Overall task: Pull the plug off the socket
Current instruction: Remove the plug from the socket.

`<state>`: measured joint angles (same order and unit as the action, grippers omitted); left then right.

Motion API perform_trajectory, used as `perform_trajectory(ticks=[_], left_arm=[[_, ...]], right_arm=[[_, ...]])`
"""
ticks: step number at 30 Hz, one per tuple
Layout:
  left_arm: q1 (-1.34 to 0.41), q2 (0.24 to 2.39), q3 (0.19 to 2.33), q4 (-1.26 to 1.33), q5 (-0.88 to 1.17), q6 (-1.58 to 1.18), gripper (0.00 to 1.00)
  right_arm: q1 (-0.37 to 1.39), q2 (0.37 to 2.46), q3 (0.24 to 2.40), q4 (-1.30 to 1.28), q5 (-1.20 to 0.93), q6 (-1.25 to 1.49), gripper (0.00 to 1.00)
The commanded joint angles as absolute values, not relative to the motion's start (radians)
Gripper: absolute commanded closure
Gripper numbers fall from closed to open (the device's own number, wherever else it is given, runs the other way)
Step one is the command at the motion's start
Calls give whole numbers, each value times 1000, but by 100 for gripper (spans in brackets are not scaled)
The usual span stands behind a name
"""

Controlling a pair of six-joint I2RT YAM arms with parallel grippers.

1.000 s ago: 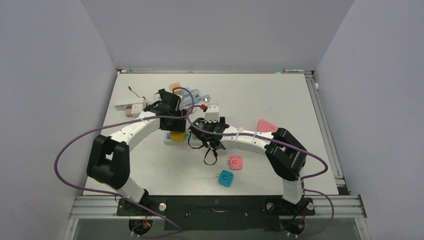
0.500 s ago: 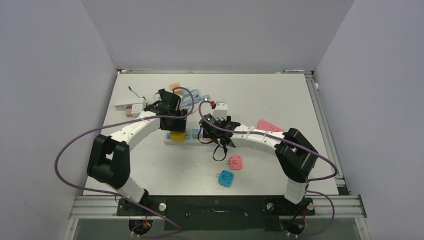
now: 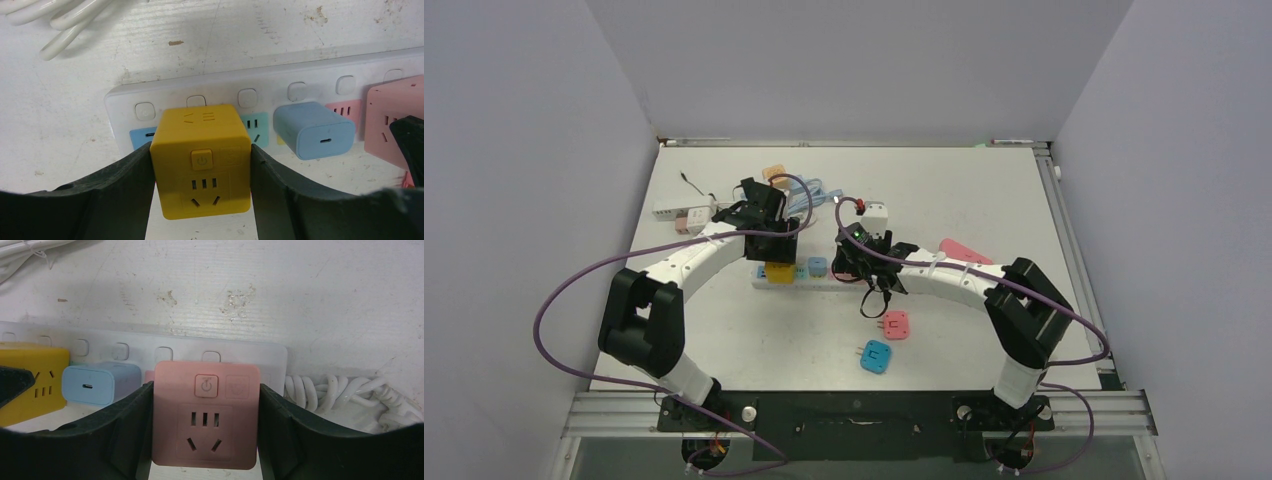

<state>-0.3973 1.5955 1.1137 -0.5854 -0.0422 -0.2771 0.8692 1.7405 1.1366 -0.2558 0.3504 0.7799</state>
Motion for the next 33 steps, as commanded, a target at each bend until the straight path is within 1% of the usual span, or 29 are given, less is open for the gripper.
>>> perform_trajectory(ticks=[1,12,21,26,33], left_arm=[[-396,1643,1105,-631,10,-275,100],[-397,1653,1107,-631,15,-276,100],[-397,1664,1108,-633,22,-276,100],[-396,1665,1108,-632,22,-275,100],[-396,1665,1108,-634,21,-275,100]], right_arm=[[852,1716,1127,-262,311,804,95],[950,1752,1256,-435,564,790,95],[1015,1832,1366,-544,687,789,95],[1021,1843,1381,-549,685,791,95],[1006,1824,1344,-505,634,793,95]])
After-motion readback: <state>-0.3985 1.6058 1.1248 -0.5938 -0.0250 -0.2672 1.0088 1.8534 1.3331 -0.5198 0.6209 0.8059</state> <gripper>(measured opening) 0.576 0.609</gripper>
